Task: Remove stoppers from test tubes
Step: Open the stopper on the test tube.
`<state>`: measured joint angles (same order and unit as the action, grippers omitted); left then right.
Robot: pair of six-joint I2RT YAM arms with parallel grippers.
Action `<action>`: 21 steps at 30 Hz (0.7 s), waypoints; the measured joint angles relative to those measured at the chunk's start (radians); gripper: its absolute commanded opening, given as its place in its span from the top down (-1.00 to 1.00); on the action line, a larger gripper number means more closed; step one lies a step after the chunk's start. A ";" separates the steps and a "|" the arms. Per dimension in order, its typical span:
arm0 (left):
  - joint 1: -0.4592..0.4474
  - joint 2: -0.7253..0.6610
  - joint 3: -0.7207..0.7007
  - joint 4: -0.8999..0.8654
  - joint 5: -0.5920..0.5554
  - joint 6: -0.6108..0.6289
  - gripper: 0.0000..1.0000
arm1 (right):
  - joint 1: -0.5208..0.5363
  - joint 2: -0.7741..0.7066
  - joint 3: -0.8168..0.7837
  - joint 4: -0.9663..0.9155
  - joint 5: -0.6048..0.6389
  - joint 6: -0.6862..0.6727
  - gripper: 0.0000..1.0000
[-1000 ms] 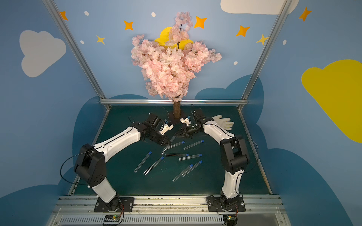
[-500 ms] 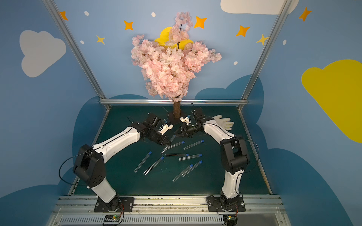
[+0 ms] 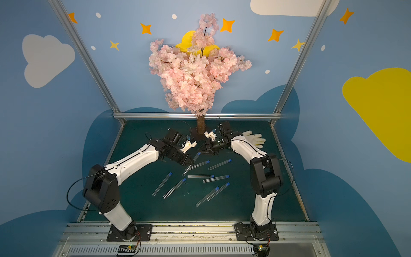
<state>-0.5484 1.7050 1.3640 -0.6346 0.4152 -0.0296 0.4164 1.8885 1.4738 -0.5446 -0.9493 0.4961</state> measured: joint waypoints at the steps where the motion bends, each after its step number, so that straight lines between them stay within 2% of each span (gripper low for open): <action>1: 0.000 0.000 0.000 0.000 0.000 0.000 0.79 | 0.000 0.001 0.000 -0.002 0.000 -0.001 0.46; 21: -0.001 0.000 0.000 -0.001 0.000 0.000 0.79 | 0.005 0.019 0.034 -0.063 0.006 -0.040 0.63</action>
<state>-0.5491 1.7050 1.3640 -0.6353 0.4149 -0.0299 0.4210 1.9072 1.5074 -0.6071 -0.9428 0.4557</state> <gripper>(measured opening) 0.139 0.199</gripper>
